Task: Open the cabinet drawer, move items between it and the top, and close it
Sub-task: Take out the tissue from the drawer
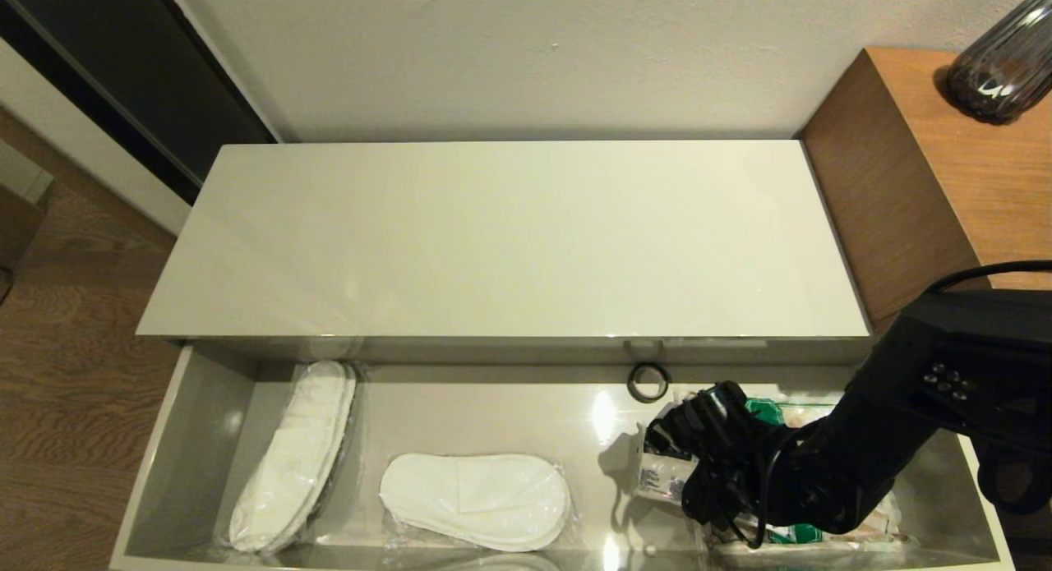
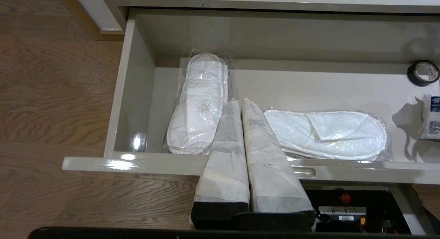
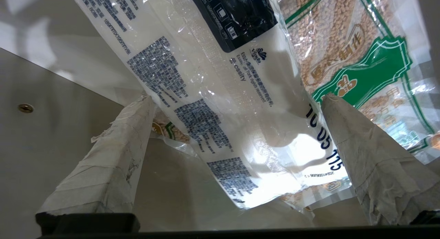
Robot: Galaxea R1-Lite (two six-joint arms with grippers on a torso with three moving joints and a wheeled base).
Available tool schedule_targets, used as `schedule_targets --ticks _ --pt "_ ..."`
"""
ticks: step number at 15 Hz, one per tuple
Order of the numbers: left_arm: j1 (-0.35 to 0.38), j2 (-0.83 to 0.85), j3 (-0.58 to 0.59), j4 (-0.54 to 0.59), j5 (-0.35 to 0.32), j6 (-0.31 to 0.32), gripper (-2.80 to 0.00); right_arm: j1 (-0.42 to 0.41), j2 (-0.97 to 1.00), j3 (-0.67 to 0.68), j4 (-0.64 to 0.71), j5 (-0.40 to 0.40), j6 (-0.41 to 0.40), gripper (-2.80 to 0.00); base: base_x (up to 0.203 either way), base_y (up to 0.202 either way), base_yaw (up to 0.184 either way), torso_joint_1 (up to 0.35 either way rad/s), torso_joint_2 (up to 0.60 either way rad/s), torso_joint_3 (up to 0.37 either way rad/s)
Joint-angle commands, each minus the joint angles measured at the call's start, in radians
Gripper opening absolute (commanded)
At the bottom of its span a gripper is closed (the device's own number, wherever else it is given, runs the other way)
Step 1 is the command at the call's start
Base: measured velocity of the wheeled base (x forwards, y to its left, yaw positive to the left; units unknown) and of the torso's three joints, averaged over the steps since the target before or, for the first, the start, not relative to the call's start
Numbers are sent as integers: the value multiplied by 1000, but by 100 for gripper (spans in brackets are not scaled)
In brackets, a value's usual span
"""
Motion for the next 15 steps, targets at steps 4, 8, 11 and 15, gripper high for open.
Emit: schedule_targets --ticks 4,8,11,15 --pt "1 1 0 -1 0 0 -280 1 18 -8 -11 -21 -10 0 0 0 0 0 0 0" --pt "1 1 0 -1 0 0 -280 1 32 -29 -10 -22 -10 0 0 0 0 0 0 0" --pt "0 1 0 -1 0 0 -280 1 50 -30 -12 -21 -7 0 0 0 0 0 0 0" --pt "0 1 0 -1 0 0 -280 1 90 -31 -47 -21 1 0 0 0 0 0 0 0"
